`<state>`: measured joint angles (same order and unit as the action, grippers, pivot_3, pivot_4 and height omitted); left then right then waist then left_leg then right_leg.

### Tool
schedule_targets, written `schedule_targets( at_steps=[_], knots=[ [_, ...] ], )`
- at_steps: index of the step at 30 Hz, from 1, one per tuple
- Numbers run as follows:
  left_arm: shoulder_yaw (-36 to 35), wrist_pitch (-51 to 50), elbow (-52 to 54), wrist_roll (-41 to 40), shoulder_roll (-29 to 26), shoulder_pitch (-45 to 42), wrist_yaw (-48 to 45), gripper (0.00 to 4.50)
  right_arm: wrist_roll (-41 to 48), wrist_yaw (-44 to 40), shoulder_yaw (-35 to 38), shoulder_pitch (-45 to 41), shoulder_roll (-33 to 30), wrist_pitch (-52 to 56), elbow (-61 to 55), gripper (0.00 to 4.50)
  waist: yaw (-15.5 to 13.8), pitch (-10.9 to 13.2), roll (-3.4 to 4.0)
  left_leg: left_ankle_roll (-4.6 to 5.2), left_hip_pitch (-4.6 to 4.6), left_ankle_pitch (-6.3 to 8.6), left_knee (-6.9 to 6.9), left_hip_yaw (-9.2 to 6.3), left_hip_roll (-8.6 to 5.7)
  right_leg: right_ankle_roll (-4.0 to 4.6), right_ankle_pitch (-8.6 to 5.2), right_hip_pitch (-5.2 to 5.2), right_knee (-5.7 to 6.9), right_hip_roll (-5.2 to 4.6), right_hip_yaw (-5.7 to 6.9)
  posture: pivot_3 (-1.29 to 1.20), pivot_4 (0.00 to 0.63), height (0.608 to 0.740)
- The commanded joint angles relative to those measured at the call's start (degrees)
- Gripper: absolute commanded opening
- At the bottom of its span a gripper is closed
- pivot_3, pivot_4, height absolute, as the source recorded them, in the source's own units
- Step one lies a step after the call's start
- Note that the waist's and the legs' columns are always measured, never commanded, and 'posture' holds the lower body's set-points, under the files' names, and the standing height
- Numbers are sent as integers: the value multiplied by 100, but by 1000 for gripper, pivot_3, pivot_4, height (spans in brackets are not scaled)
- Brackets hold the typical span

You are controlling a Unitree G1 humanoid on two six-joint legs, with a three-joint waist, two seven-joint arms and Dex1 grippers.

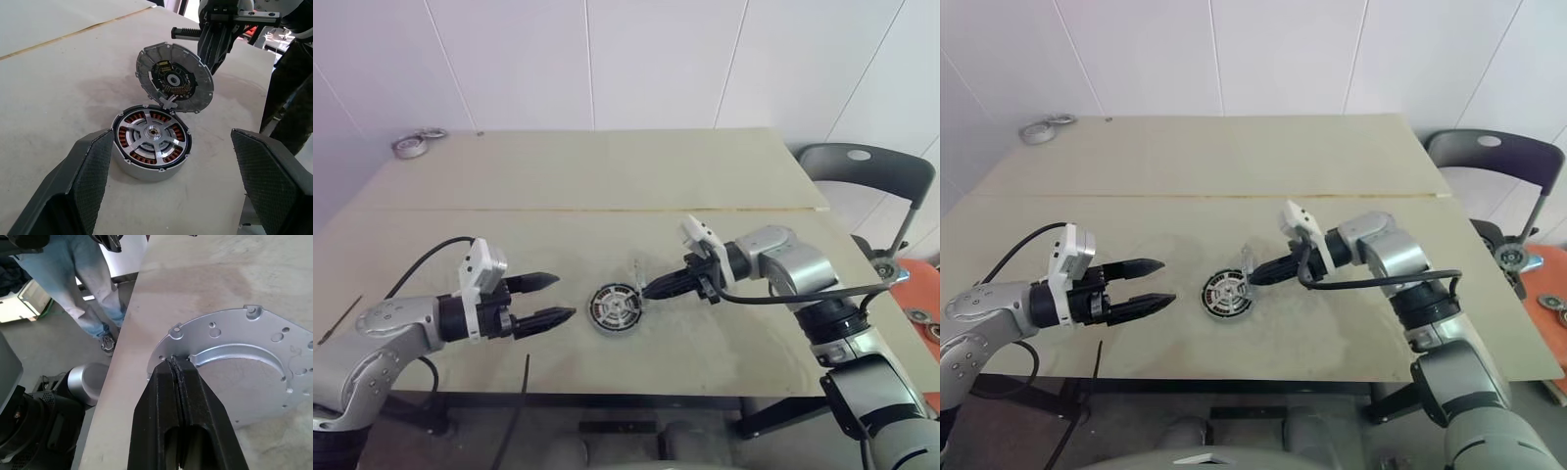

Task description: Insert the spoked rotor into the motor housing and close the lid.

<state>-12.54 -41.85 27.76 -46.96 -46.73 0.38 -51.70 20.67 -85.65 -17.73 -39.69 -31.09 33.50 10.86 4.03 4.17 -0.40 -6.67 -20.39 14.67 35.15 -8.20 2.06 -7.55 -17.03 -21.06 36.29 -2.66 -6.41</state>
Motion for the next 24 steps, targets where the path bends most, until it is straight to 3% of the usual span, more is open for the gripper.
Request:
schedule_targets(
  at_steps=[1,10,24],
  knots=[
    [-174,30,195,-110,-5,-5,37,4069,-40,77,-43,-211,203,-80,86,11,8,0,0,0,1,0,0,0,0,0,0,0,1,0,0,0,0,740],
    [-137,21,238,-120,34,-19,126,4069,-385,445,-210,-392,1043,-506,905,11,3,0,0,-1,1,0,0,0,0,-3,2,-2,6,1,0,0,0,740],
    [-159,45,198,-135,-4,-41,157,4069,-703,867,-252,-278,1634,-759,1793,11,17,-1,-1,-1,2,-1,-1,0,1,-4,3,-4,9,2,0,0,0,740]
  ],
)
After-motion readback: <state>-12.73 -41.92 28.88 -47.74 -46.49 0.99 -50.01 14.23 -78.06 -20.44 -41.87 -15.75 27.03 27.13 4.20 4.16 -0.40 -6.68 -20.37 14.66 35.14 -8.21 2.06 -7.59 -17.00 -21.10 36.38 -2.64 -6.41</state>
